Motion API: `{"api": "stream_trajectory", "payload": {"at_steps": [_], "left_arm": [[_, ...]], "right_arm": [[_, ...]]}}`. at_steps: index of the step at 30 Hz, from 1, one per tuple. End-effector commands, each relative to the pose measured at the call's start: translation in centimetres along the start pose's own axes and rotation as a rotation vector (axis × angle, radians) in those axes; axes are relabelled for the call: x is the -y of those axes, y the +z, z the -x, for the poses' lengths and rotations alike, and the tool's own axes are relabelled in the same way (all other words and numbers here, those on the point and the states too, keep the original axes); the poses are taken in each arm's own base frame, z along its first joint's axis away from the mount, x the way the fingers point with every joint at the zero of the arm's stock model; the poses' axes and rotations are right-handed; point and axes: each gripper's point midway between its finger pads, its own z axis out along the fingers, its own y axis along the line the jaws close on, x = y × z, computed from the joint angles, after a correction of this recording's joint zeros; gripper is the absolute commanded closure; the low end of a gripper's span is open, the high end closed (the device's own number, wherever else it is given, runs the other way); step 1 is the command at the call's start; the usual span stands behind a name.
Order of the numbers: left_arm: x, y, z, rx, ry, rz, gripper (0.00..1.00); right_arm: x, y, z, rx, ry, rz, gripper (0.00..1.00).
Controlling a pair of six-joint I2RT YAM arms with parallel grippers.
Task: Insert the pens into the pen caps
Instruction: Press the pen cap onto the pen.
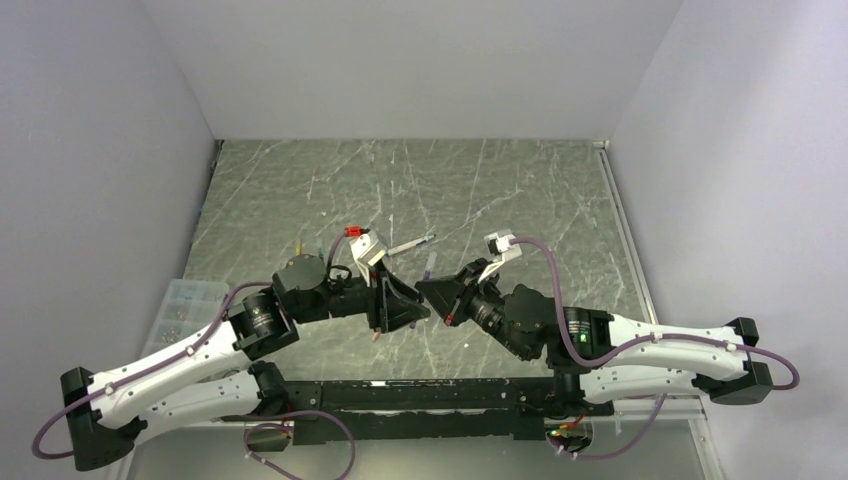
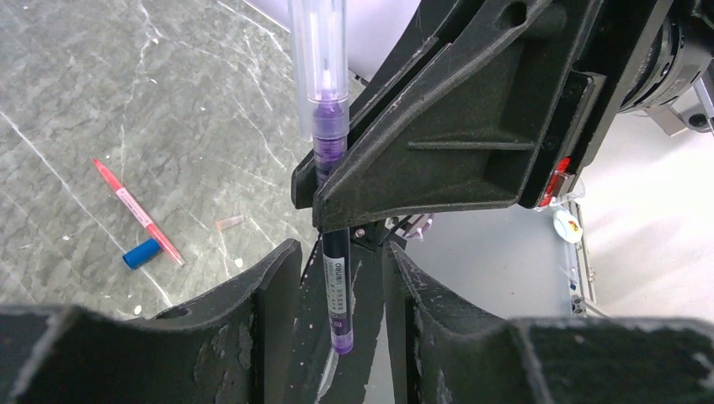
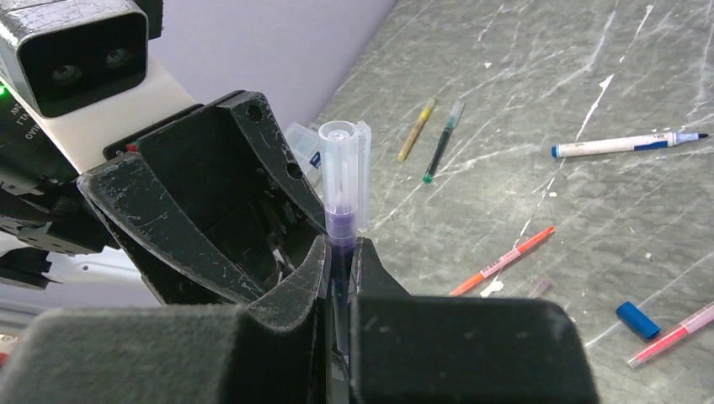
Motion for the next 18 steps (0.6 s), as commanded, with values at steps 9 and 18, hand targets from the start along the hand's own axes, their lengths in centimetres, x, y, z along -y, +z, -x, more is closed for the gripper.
{"api": "stream_trajectory", "payload": {"at_steps": [9, 18], "left_arm": [[1.21, 0.56, 0.87, 0.013, -0.001, -0.062, 0.74], [1.30, 0.45, 1.37, 0.041, 0.000, -0.063, 1.00]], "right_arm": [[-1.99, -0.41, 2.53, 0.060, 0.058, 0.060, 1.00], [-1.38, -0.44, 1.87, 0.051, 0.063, 0.048, 1.00]]}}
